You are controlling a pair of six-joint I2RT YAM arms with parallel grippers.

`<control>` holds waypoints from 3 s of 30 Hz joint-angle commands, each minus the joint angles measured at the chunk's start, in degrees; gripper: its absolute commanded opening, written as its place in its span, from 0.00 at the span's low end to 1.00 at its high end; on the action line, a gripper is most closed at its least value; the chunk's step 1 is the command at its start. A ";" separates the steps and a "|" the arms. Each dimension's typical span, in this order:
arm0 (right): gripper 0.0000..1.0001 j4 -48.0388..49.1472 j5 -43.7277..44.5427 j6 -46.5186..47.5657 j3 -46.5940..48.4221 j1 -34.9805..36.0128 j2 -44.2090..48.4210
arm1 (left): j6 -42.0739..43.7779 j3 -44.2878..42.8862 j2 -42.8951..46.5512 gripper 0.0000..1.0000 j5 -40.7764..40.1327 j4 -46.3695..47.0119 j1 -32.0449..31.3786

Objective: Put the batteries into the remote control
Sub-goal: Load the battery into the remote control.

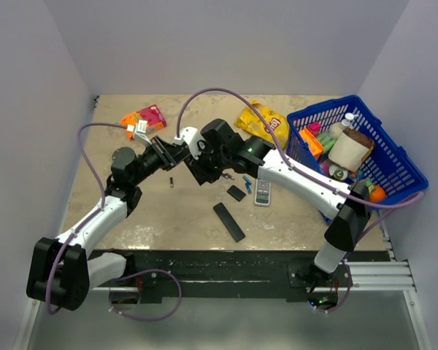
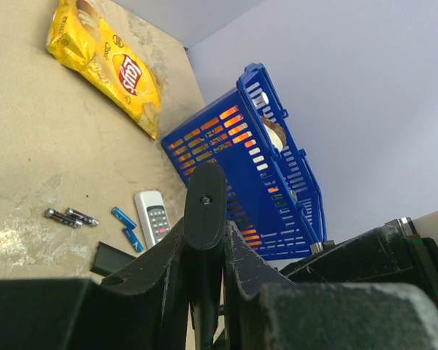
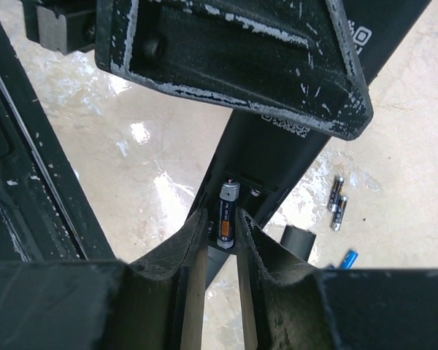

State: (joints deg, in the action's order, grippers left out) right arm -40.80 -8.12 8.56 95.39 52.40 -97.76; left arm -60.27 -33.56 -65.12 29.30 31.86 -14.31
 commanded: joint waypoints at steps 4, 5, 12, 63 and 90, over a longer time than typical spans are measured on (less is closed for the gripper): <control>0.20 0.80 5.31 -0.82 -1.70 -0.28 1.69 | -0.99 -2.21 0.44 0.00 2.25 3.56 -0.11; 0.20 1.07 5.31 -1.08 -2.05 -0.28 1.78 | -0.99 -2.21 0.44 0.00 2.25 3.48 -0.02; 0.19 2.83 5.31 -2.05 -2.23 -0.37 1.60 | -0.64 -2.39 0.44 0.00 2.52 3.04 -0.11; 0.20 8.19 5.39 -3.72 -5.04 -0.37 0.99 | -6.35 2.98 1.22 0.00 -3.90 4.89 -0.37; 0.09 11.27 4.43 -2.40 -6.10 1.21 -1.91 | -4.68 1.57 1.31 0.00 -6.88 1.46 -1.52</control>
State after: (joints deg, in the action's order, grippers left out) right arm -31.24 -3.60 4.71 88.99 53.17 -98.43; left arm -63.86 -30.09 -65.12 20.69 29.80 -14.57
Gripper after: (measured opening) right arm 0.227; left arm 0.233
